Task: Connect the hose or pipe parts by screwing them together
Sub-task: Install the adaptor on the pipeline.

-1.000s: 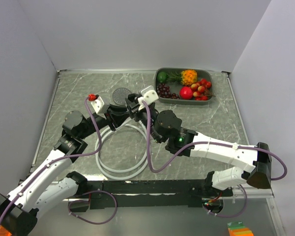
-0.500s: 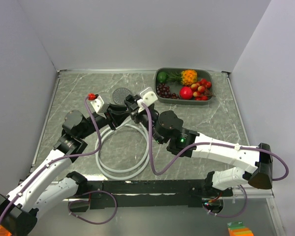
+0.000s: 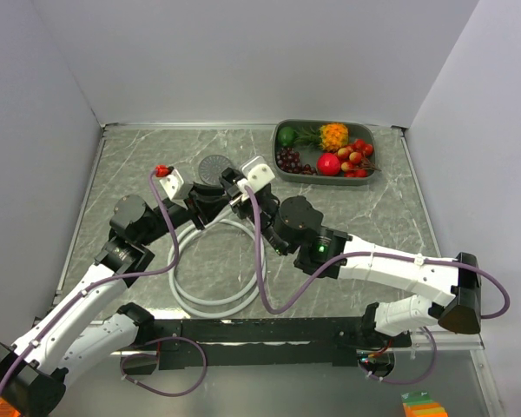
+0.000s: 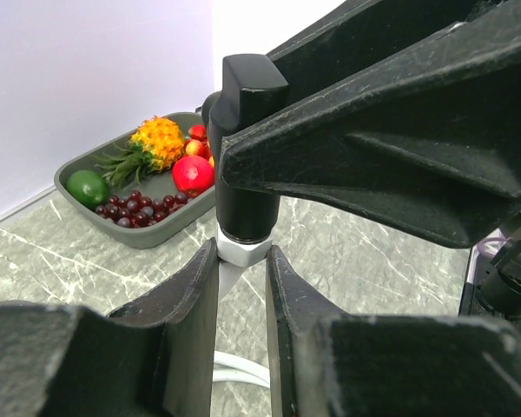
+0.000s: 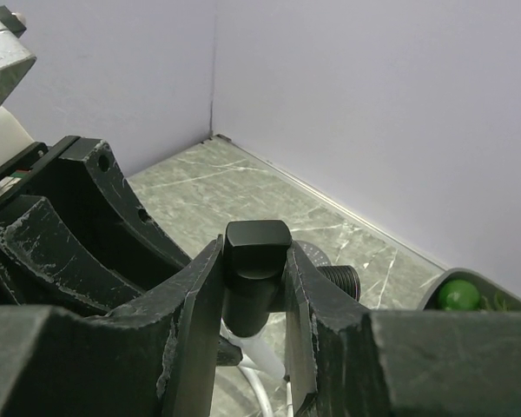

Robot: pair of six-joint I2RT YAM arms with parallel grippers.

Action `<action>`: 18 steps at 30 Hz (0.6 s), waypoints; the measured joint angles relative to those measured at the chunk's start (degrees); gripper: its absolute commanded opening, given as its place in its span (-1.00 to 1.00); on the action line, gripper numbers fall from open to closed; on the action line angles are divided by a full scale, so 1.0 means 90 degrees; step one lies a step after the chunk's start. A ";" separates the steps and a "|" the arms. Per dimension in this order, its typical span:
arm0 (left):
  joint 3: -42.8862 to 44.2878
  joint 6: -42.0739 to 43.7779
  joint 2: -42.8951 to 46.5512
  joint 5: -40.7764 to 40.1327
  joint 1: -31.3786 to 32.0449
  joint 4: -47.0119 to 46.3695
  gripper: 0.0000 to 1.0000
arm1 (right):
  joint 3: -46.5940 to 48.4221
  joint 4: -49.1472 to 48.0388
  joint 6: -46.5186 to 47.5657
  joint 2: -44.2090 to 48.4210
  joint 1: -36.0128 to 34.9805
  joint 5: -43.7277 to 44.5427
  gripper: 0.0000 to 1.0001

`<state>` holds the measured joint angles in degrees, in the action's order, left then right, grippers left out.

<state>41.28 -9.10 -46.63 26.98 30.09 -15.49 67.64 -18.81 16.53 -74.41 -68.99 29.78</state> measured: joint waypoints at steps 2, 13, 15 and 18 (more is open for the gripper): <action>0.0002 0.0002 0.0000 -0.0015 0.0002 -0.0017 -0.99 | 0.0061 0.0010 -0.0002 -0.0044 -0.0051 0.0148 -1.00; 0.0027 0.0010 0.0000 -0.0440 0.0000 0.0046 -0.99 | 0.0928 0.0002 -0.0061 -0.0942 -0.0325 0.1734 -1.00; 0.0027 0.0032 -0.0002 -0.0515 0.0000 0.0070 -0.99 | 0.1073 -0.0117 0.0044 -0.1156 -0.0374 0.2072 -1.00; 0.0024 0.0046 -0.0007 -0.0588 0.0000 0.0141 -0.99 | 0.1144 -0.0408 0.0301 -0.1399 -0.0444 0.2436 -1.00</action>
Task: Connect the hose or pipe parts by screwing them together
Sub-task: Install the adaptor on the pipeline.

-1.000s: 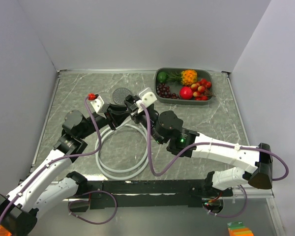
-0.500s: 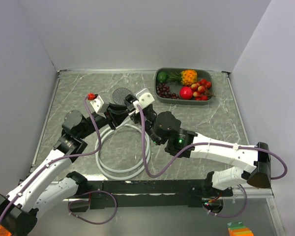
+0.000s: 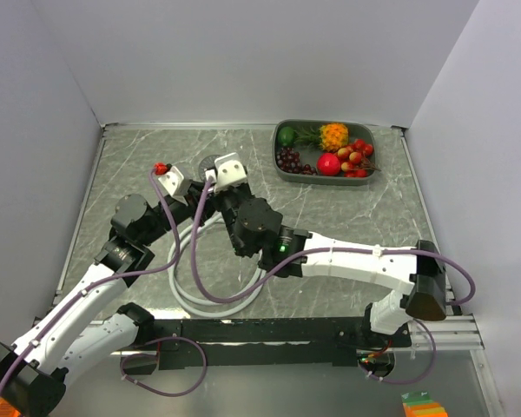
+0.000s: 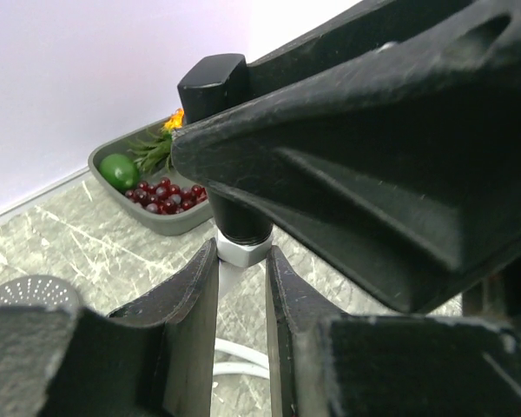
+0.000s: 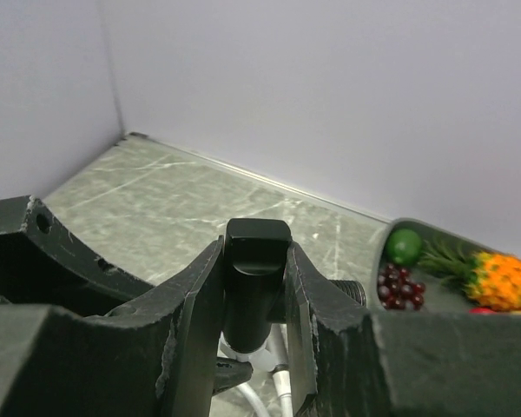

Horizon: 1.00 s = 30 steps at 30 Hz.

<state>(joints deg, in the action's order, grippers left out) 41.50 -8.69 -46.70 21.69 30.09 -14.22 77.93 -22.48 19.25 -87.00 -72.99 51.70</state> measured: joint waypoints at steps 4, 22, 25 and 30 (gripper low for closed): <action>0.0002 0.0002 -0.0005 -0.0075 0.0000 0.0075 -0.99 | 0.0095 -0.0347 0.0323 -0.0245 -0.0078 0.0372 -1.00; 0.0068 -0.0007 0.0092 -0.0236 0.0010 -0.0136 -0.99 | -0.0078 -0.0413 0.0508 0.0340 -0.0063 -0.0104 -1.00; 0.0068 -0.0024 0.0236 -0.0240 -0.0007 -0.0216 -0.99 | -0.0080 -0.0197 0.0389 0.0884 0.0141 -0.0566 -1.00; 0.0068 -0.0070 0.0340 0.0012 -0.0007 -0.0250 -0.99 | -0.0080 0.0260 -0.0148 0.1736 0.0614 -0.1620 -1.00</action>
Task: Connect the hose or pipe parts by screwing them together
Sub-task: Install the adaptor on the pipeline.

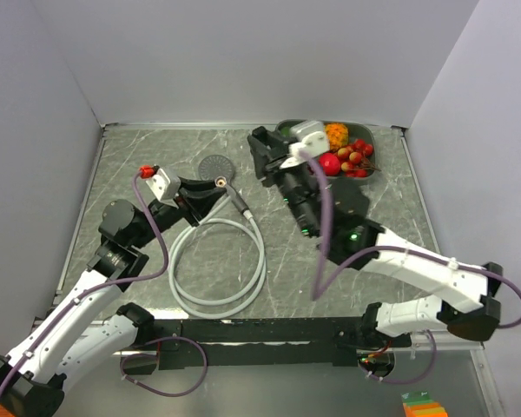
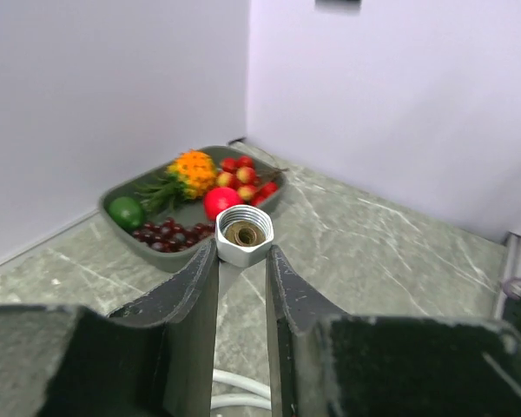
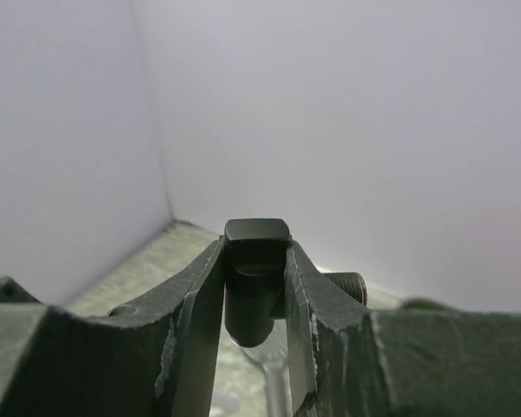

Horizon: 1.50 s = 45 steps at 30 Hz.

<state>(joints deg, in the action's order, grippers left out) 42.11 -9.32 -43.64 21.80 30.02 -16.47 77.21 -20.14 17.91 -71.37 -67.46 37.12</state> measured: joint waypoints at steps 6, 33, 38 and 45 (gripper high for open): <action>0.0000 -0.0068 0.0000 0.1481 -0.0017 0.0002 -0.99 | -0.0760 0.0253 -0.0899 0.0984 0.1319 -0.3689 -1.00; 0.0100 -0.1751 -0.0765 0.5049 -0.0029 -0.1855 -0.99 | 0.0889 -0.5923 -1.0256 -0.2013 0.3028 -1.3695 -1.00; 0.0291 -0.2069 -0.1112 0.4969 -0.0044 -0.2278 -0.99 | 0.0641 -0.6020 -1.0142 -0.2004 0.2939 -1.3767 -1.00; 0.0362 -0.2220 -0.1219 0.4959 -0.0022 -0.2429 -0.99 | 0.0403 -0.6030 -0.9675 -0.1970 0.2931 -1.3712 -1.00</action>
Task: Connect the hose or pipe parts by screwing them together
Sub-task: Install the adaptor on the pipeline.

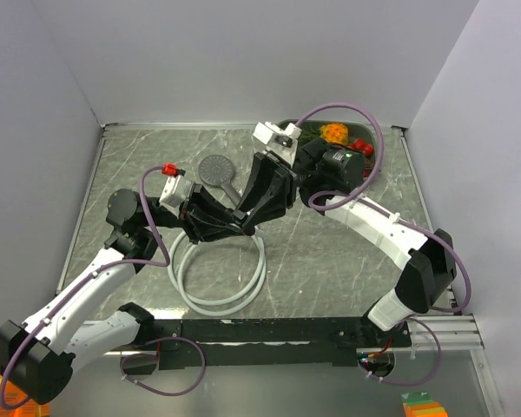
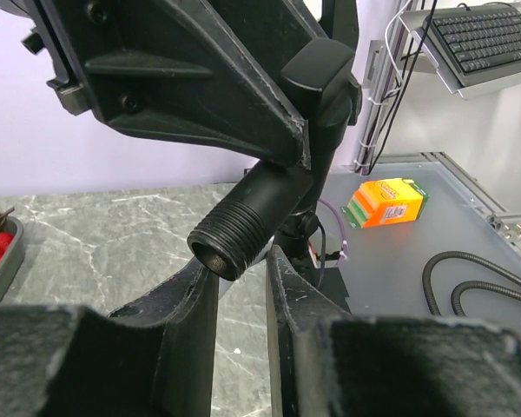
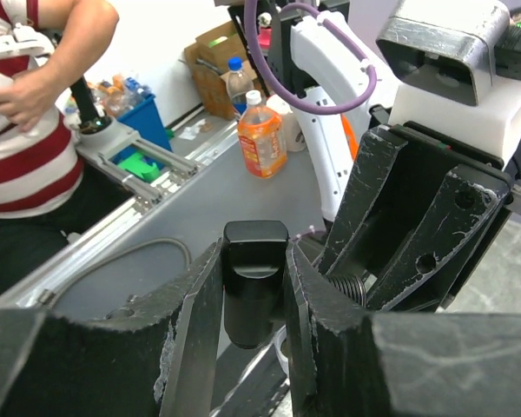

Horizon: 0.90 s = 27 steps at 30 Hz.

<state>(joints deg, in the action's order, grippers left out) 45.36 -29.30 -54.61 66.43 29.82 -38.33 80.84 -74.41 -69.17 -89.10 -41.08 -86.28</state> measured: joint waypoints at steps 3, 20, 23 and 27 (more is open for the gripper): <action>0.0000 -0.0010 0.0010 -0.0022 0.0000 -0.0010 -0.99 | -0.0117 -0.0010 0.0199 0.0097 0.0015 0.0053 -1.00; -0.0002 0.0138 0.0141 -0.0087 0.0017 0.0010 -0.99 | -0.0240 -0.0022 0.1248 0.0362 0.0274 0.0510 -1.00; -0.0002 0.0253 0.0141 -0.0199 0.0019 0.0049 -0.99 | -0.0240 -0.0022 0.1078 0.0311 0.0274 0.0539 -1.00; -0.0002 0.0447 0.0141 -0.0367 0.0022 0.0168 -0.99 | -0.0296 -0.0017 0.1098 0.0282 0.0274 0.0593 -1.00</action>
<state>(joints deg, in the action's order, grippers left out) 45.34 -25.28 -53.34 63.13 30.02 -36.82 78.17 -74.56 -59.29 -86.56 -38.61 -80.95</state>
